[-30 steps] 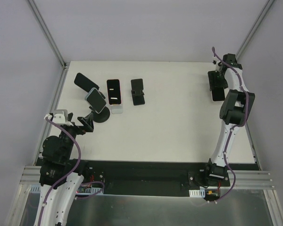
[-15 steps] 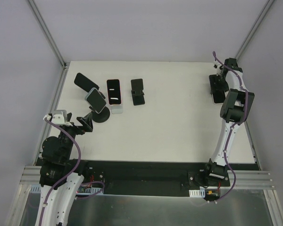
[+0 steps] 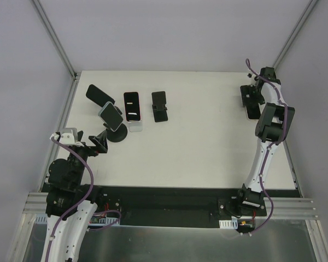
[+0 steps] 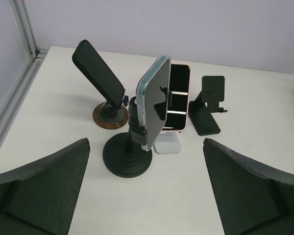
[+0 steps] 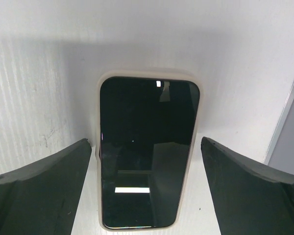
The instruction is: Remove the phone from the phone stand
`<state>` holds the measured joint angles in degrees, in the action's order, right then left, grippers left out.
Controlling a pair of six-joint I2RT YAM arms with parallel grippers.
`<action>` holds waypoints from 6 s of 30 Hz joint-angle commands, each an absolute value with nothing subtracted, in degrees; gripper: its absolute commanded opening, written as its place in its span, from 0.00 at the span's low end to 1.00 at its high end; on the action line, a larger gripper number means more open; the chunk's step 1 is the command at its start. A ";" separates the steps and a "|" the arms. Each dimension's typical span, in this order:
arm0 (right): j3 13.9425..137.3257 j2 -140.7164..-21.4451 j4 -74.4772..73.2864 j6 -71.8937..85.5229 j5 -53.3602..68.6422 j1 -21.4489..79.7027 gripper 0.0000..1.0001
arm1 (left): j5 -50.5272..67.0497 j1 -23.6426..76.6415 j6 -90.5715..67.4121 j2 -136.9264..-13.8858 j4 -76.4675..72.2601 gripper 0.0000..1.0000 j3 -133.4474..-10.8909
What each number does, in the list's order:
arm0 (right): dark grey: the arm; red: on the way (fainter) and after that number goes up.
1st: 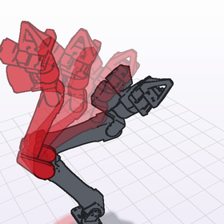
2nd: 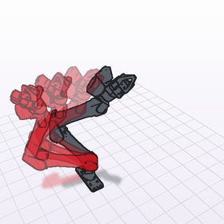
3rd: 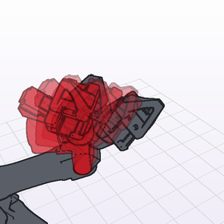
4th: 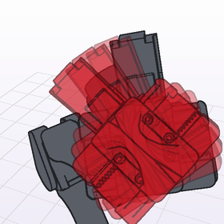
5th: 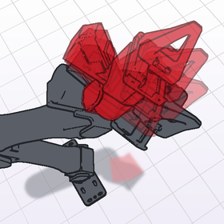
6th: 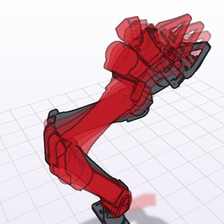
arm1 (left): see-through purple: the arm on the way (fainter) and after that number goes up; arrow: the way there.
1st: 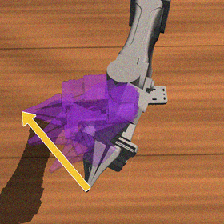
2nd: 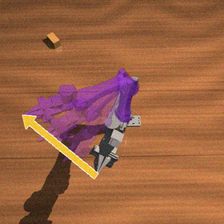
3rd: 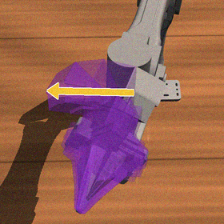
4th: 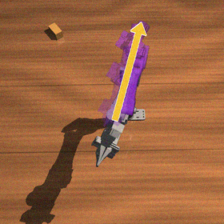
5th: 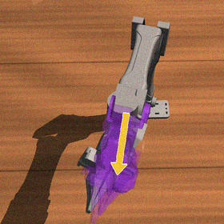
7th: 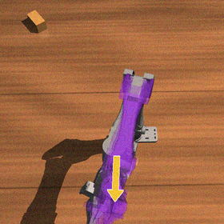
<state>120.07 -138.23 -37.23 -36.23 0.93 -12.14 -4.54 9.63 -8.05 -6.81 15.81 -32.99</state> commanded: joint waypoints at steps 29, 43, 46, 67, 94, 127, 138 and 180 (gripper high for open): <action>80.50 -103.88 10.62 -2.81 9.16 24.95 0.96 | -3.16 9.40 -9.14 -1.93 14.33 0.99 -34.01; 99.12 -122.15 10.55 -4.39 -2.54 36.91 0.96 | -3.51 9.67 -8.96 -2.37 14.41 0.99 -34.01; 101.59 -124.36 8.88 -5.10 -7.46 38.32 0.96 | -3.52 9.84 -8.96 -2.46 14.41 0.99 -34.01; 97.49 -121.74 2.63 -5.54 -18.10 40.52 0.55 | -3.60 10.46 -8.96 -1.93 14.59 0.99 -34.10; 32.63 -51.26 -5.18 5.88 -28.99 13.11 0.16 | -3.34 11.51 -9.23 -0.26 14.59 0.99 -34.01; 20.39 -38.58 -13.18 22.67 -51.94 -12.83 0.27 | -3.52 14.50 -9.14 -0.26 14.59 0.99 -33.93; 21.18 -37.09 -15.64 23.20 -50.28 -13.01 0.92 | -3.34 14.59 -9.05 -0.26 14.50 0.99 -33.93; 62.04 -73.28 -8.71 -1.41 -5.27 29.06 0.96 | -3.87 14.50 -8.88 -0.44 14.59 0.99 -34.01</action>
<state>56.03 -67.57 -15.11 -0.56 -5.82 22.87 -4.29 13.96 -8.51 -0.78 15.84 -32.99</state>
